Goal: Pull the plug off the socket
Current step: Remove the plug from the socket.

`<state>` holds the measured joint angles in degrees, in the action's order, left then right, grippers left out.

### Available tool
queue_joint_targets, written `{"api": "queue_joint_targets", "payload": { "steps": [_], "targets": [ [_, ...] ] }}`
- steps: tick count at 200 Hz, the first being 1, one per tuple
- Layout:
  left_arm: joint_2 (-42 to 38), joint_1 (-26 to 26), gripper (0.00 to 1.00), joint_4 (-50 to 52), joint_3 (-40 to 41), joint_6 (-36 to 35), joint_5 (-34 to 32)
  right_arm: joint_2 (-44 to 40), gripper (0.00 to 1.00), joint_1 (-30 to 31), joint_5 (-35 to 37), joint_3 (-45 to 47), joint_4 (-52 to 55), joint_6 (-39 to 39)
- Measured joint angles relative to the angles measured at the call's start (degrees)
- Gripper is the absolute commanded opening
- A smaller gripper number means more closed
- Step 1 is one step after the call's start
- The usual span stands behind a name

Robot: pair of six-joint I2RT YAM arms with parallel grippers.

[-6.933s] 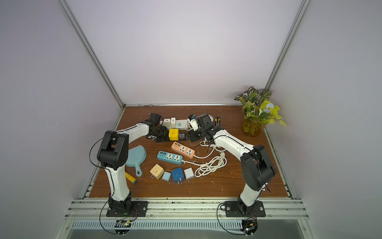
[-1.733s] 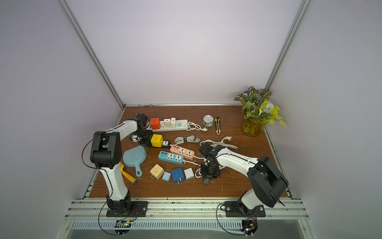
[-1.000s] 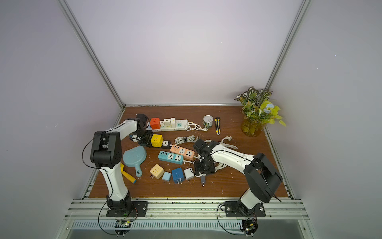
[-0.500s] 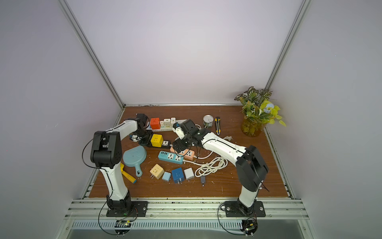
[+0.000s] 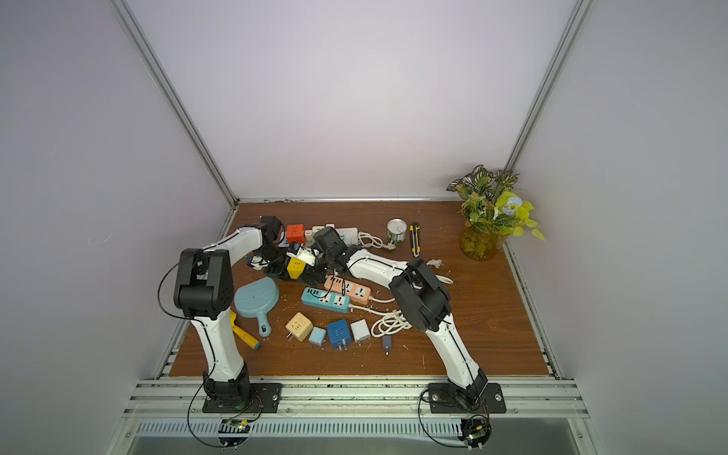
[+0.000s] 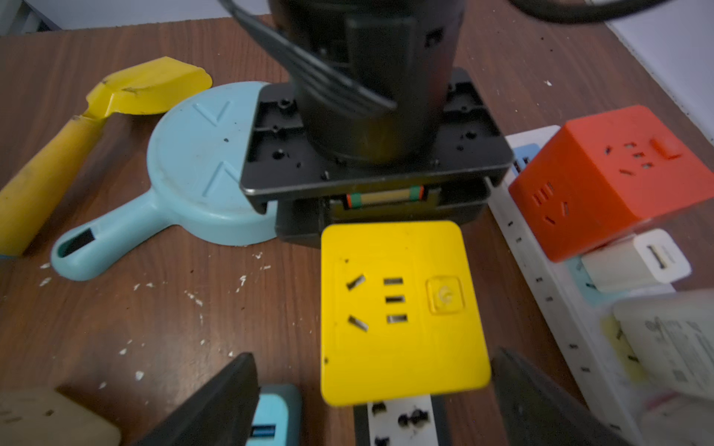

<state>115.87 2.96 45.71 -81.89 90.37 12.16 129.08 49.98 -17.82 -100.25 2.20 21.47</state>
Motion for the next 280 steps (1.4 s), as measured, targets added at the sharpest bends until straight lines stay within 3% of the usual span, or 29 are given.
{"api": "queue_joint_targets", "payload": {
  "steps": [37, 87, 138, 280],
  "targets": [
    [0.0, 0.0, 0.16, 0.1, 0.0, -0.1, 0.0, 5.1, 0.92, 0.6, 0.0, -3.8, -2.1, -0.3],
    [0.1, 0.0, 0.16, 0.2, -0.1, -1.0, 0.0, 8.3, 0.45, 0.4, -0.7, -7.5, -1.4, -1.1],
    [0.5, 0.1, 0.16, 0.9, -0.8, -1.5, 0.1, 8.3, 0.22, 0.4, -0.7, -8.1, -0.4, -1.1],
    [1.0, 0.7, 0.16, 1.9, -1.4, -1.1, 0.6, 8.3, 0.11, -1.2, -4.1, -10.6, 5.4, -2.1]
  ]
}}
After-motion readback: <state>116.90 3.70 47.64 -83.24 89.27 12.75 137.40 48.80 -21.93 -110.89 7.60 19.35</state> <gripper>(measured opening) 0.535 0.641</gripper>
